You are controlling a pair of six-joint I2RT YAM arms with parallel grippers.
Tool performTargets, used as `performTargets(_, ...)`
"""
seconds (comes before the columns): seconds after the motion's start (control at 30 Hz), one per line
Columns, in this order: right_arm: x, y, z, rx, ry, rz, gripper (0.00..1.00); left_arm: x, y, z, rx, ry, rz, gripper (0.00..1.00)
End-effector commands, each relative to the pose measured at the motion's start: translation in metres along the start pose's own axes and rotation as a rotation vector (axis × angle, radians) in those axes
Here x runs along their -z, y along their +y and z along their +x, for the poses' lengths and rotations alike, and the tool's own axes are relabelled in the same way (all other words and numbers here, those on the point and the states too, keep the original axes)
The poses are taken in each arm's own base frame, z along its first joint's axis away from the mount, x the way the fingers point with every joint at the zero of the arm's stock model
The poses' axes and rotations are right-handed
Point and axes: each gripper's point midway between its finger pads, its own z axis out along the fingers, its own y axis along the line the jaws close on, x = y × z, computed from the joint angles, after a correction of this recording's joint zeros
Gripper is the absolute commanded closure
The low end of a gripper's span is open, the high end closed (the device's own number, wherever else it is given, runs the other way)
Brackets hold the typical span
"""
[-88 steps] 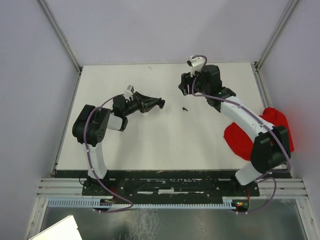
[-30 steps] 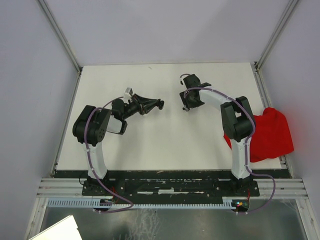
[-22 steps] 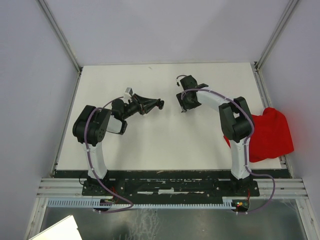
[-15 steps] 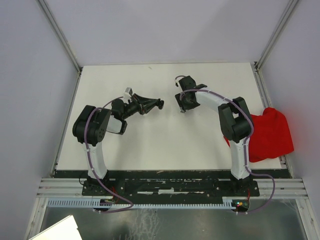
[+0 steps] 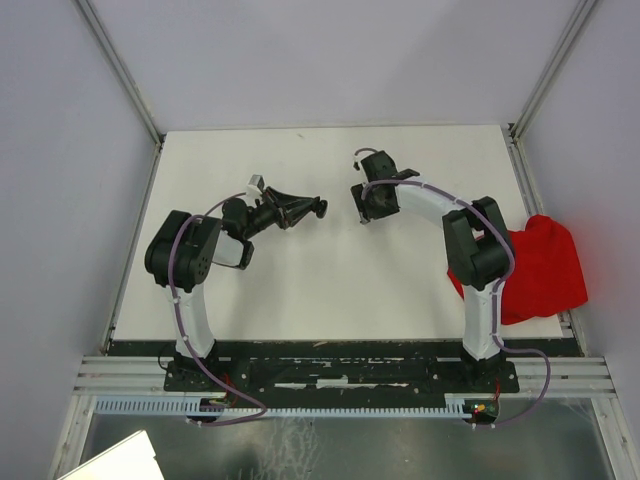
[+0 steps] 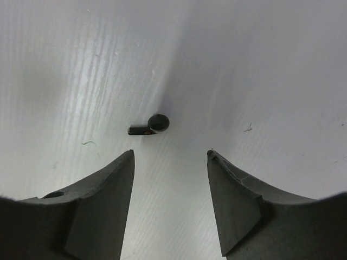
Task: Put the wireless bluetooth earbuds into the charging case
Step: Pick up the earbud from the center of the board.
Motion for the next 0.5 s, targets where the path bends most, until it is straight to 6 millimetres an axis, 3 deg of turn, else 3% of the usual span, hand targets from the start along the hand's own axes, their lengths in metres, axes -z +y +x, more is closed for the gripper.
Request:
performTargets(0.0,0.031,0.012,-0.036,-0.071,-0.126,-0.069,0.36,0.003,-0.011,0.0,-0.008,-0.001,0.047,0.97)
performTargets(0.2,0.031,0.019,-0.038,-0.127,-0.139,-0.091,0.39,0.003,-0.011,0.0,-0.007,-0.002,0.046,0.97)
performTargets(0.47,0.021,0.014,-0.048,-0.093,-0.154,0.033,0.38,0.003,-0.011,0.001,-0.005,-0.004,0.05,0.97)
